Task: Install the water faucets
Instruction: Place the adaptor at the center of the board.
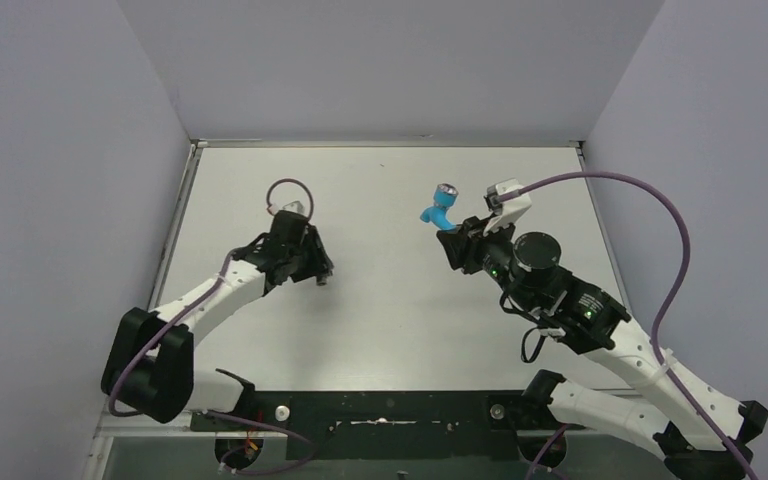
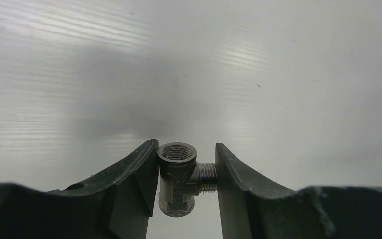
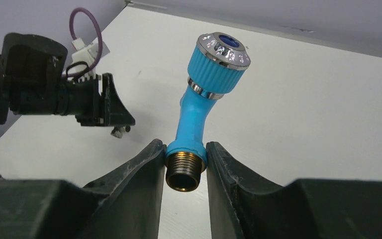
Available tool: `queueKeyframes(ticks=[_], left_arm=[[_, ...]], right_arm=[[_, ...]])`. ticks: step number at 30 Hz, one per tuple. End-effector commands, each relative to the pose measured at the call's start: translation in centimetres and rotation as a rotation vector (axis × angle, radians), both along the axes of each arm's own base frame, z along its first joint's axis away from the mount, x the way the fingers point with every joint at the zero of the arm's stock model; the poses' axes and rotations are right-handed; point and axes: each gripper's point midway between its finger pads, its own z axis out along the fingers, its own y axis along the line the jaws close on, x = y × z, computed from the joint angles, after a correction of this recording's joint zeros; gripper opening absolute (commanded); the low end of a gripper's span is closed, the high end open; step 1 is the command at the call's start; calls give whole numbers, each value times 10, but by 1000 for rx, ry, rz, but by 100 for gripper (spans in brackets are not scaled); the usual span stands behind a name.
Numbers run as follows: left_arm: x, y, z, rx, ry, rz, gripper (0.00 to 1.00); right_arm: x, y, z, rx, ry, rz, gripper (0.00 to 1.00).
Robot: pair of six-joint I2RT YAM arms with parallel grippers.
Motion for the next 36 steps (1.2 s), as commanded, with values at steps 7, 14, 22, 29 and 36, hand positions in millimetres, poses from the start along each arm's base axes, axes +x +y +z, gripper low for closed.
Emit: queueKeyframes(ticks=[7,14,22,29,36], left_arm=[[-3,-187,-2,28,-85,-425,0],[-37,-253,-29,112,-62,-638,0],[-66,-274,-61,349,-70,-772,8],[-73,-271,-64,375,-75,-785,37],[-67,-274,-35,351,-140,-783,52]], right_arm=[[-15,-81,91,196,-241,-240,0],[-23,-93,91,209,-230,-252,0],[-25,-96,89,211,-229,-252,0],[-26,-96,88,207,-228,-251,0],[-26,-98,88,212,-228,-260,0]])
